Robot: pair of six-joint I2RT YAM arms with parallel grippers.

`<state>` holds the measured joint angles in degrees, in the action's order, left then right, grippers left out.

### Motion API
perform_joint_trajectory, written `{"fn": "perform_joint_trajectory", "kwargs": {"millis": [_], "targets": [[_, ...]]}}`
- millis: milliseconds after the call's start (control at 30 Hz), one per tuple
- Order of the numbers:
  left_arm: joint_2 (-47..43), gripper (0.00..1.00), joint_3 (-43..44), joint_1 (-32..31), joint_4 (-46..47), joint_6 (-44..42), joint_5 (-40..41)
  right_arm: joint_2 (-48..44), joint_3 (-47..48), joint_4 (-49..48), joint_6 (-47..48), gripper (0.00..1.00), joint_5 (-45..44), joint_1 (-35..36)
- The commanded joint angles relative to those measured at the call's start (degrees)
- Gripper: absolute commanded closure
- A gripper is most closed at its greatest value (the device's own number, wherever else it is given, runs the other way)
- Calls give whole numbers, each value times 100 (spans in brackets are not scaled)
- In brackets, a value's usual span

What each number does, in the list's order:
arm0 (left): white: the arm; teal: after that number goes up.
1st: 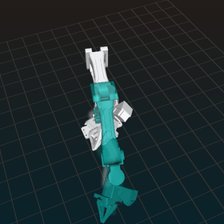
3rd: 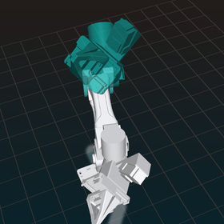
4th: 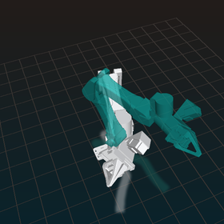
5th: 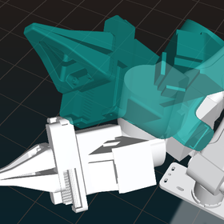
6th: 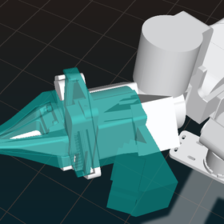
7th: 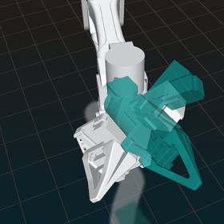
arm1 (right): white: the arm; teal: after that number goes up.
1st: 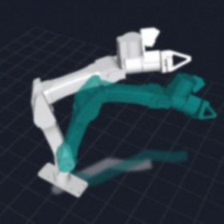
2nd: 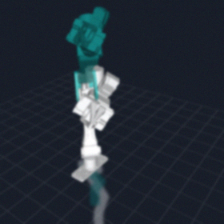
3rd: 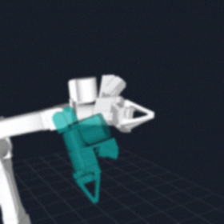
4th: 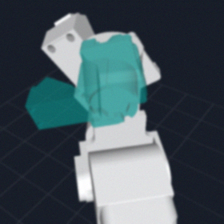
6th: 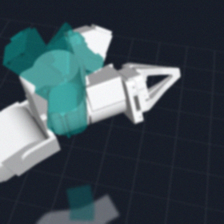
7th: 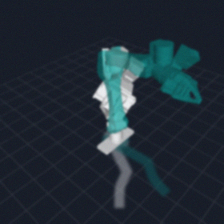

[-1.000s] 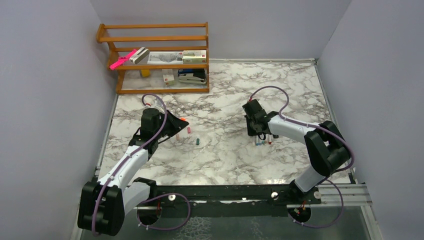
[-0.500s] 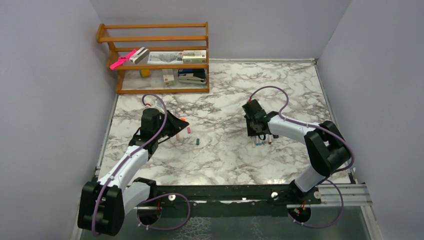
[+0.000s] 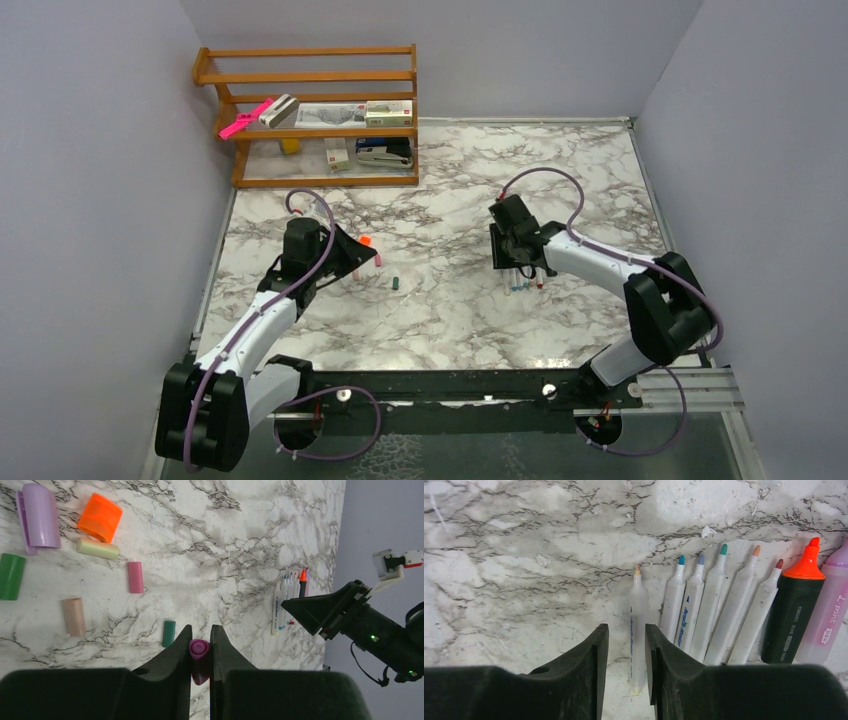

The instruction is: Open the pen caps

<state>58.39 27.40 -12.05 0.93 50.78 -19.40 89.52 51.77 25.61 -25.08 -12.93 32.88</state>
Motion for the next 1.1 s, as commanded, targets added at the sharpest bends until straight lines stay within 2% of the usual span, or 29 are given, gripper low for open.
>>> {"fn": "perform_joint_trajectory", "kwargs": {"millis": [0, 100, 400, 600, 733, 1067], "targets": [[-4, 100, 97, 28, -214, -265, 229, -391, 88, -97, 65, 66, 389, -29], [39, 100, 136, 28, -366, -367, 393, -610, 0, -174, 48, 62, 592, -28], [190, 100, 222, 33, -624, -661, 854, -993, -149, -234, -35, 60, 927, -28], [314, 100, 78, 28, -422, -656, 843, -1149, -299, -331, -89, 60, 1127, -28], [580, 100, 251, 28, -623, -889, 848, -1056, -176, -230, -29, 60, 1365, -32], [1207, 99, 210, 28, -215, -983, 572, -1518, -734, -544, -329, 60, 1575, -28]]}}
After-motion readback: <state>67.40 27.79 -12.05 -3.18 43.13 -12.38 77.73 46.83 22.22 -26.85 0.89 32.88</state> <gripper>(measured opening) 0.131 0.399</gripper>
